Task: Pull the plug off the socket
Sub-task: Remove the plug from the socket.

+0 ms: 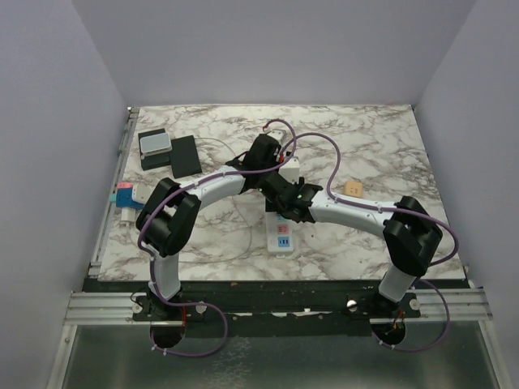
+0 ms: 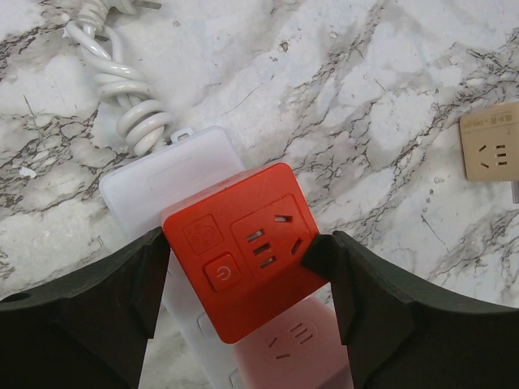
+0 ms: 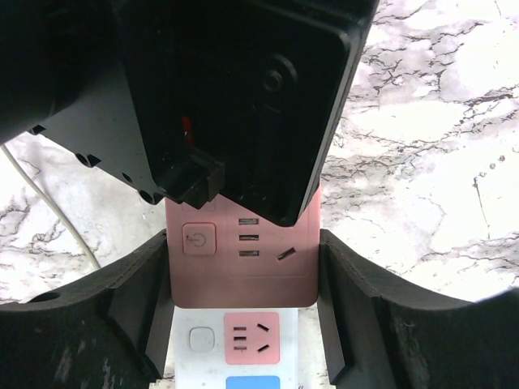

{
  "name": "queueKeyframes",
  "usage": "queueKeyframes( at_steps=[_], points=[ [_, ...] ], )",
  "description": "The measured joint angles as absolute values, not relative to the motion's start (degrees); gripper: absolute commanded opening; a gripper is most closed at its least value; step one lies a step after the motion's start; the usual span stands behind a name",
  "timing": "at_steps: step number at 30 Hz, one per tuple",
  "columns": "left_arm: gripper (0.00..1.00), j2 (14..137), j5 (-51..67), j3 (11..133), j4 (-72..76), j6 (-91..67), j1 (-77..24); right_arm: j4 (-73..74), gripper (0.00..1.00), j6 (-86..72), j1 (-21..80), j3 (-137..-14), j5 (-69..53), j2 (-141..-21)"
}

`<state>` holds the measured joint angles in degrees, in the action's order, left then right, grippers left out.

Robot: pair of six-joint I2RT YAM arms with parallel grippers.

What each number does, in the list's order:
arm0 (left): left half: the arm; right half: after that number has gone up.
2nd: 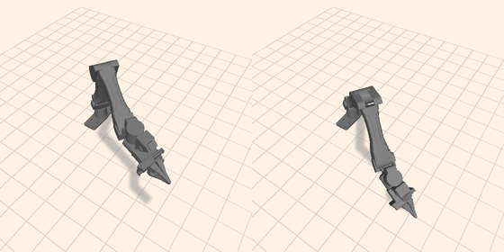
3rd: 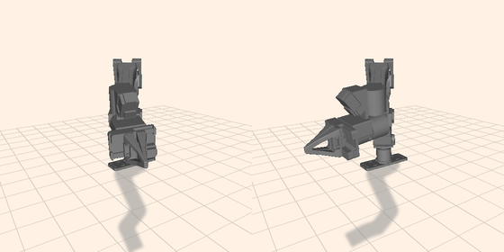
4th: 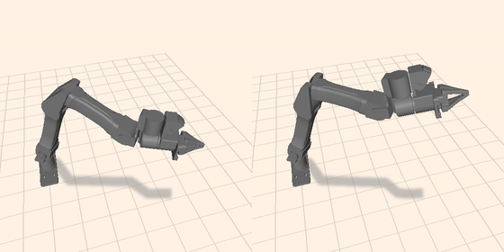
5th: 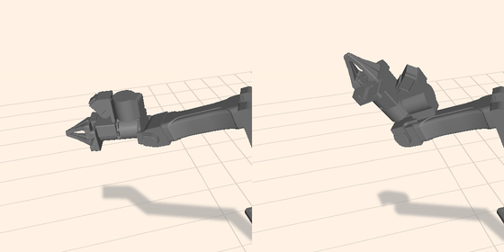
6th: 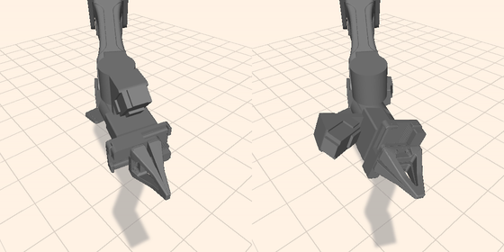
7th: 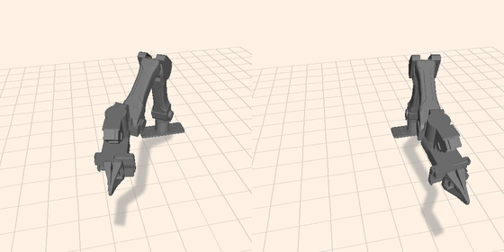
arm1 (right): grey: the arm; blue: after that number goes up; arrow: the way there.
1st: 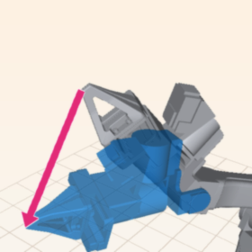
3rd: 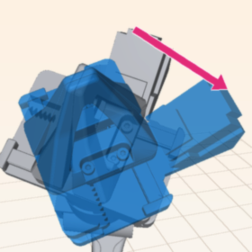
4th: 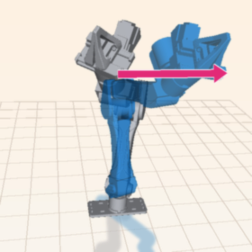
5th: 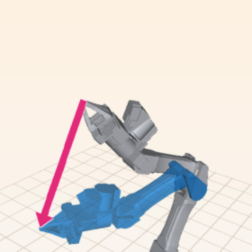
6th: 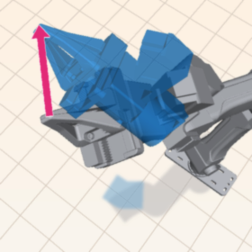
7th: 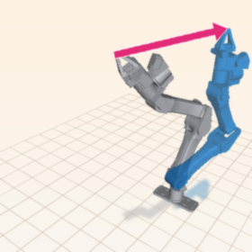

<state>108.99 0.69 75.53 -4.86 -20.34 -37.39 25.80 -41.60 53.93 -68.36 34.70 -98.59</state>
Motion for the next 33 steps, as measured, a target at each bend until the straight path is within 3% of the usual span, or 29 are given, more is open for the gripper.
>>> queueKeyframes(
  at_steps=[33],
  points=[
    [0.12, 108.99, 0.73, 75.53, -4.62, -20.29, -37.36, 17.47, 0.00, -42.94, 47.24, -60.84, 24.01, -93.10]
  ],
)
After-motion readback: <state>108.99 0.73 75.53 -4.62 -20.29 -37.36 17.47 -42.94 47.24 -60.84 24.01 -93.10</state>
